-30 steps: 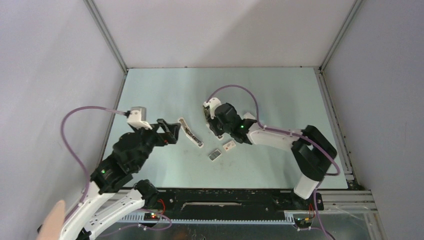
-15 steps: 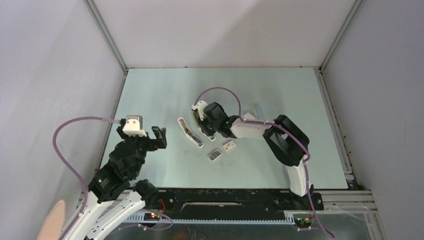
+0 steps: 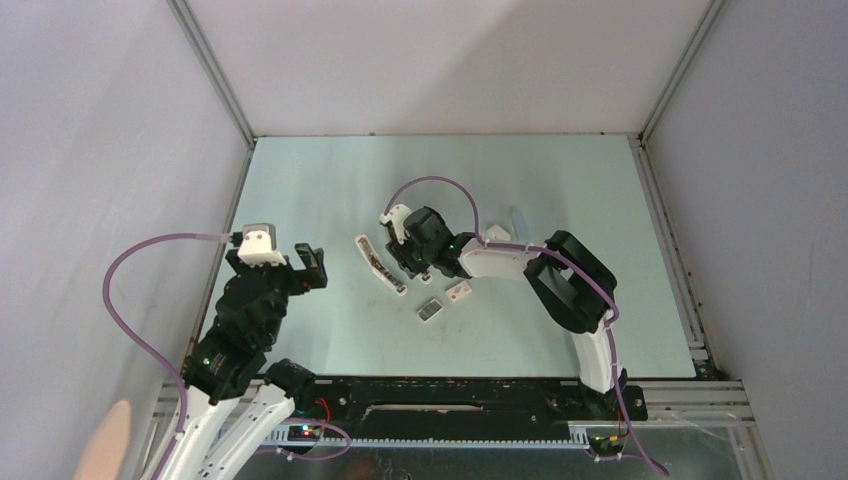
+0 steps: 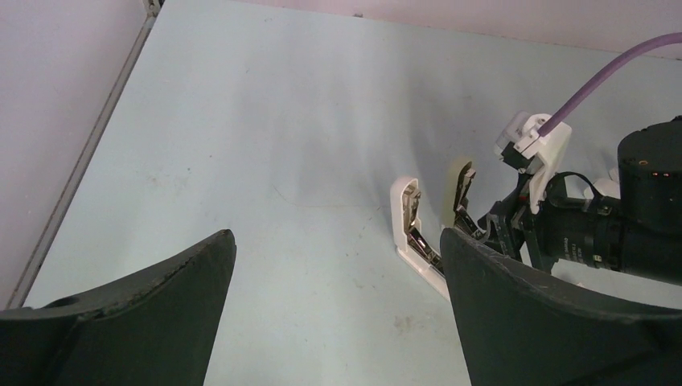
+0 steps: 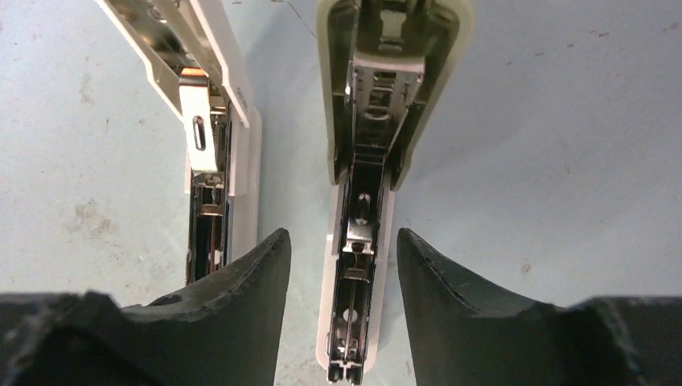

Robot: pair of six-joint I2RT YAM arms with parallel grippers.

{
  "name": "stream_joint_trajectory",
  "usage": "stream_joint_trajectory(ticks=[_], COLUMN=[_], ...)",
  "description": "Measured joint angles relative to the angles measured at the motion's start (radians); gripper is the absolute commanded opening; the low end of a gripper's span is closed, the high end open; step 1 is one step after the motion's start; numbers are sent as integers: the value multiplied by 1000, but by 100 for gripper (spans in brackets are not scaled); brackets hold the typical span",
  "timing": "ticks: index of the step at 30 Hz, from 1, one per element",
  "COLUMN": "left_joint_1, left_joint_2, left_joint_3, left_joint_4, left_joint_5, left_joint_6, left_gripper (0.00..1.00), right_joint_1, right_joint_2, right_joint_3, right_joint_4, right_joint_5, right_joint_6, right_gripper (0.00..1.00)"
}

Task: Load the staples into the stapler

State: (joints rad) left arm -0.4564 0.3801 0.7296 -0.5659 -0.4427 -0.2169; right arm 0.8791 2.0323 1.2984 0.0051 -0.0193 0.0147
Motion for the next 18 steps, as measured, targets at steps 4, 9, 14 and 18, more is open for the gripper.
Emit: stream_joint_trajectory(ticks=[4, 9, 14, 18], left_joint_1=[25, 37, 43, 45], left_joint_2=[-6, -14, -25, -25], left_joint_3=[-11, -16, -16, -16], left_joint_4=[9, 10, 11, 11], left_joint_5=[23, 36, 41, 51], left_joint_6=[0, 0, 0, 0], left_gripper=[100, 100, 100, 100], right_joint_1=[15, 41, 72, 106], right_joint_2=[-29, -132, -267, -312], right_joint_3=[0, -2, -3, -3], right_joint_4=[-54, -145, -267, -381], right_joint_5=[26, 82, 140, 166], right_joint_6=[0, 14, 78, 154], right_gripper=[57, 57, 53, 46])
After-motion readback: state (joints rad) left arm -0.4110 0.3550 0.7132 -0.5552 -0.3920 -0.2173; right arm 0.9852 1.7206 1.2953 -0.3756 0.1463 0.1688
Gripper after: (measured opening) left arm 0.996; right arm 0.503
